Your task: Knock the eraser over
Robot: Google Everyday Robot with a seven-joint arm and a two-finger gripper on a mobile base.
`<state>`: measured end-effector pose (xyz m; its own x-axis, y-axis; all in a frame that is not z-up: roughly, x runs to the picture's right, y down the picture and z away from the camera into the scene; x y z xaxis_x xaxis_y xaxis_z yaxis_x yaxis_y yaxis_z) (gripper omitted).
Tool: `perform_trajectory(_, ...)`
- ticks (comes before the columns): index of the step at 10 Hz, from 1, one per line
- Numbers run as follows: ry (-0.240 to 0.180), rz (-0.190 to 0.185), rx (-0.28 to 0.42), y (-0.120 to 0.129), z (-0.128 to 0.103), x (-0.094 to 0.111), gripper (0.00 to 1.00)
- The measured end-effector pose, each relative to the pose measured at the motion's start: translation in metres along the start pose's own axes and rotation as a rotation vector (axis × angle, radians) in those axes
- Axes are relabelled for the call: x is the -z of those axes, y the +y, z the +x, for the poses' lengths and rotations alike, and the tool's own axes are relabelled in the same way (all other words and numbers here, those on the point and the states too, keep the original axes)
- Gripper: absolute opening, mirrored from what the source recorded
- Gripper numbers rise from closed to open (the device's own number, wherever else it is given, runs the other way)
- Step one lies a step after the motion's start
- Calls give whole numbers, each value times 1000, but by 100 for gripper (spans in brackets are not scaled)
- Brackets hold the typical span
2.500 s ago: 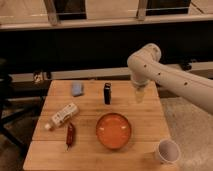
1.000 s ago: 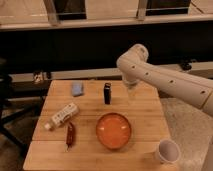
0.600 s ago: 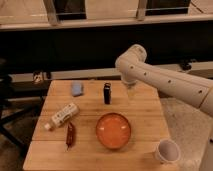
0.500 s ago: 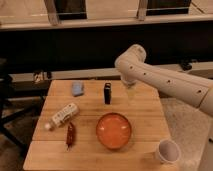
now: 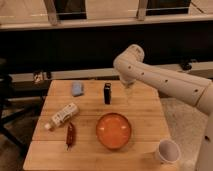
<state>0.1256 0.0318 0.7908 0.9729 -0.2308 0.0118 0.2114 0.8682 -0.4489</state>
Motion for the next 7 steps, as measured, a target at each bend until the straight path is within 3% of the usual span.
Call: perform_trajectory(7,5,12,25,-8,-6,-5,80)
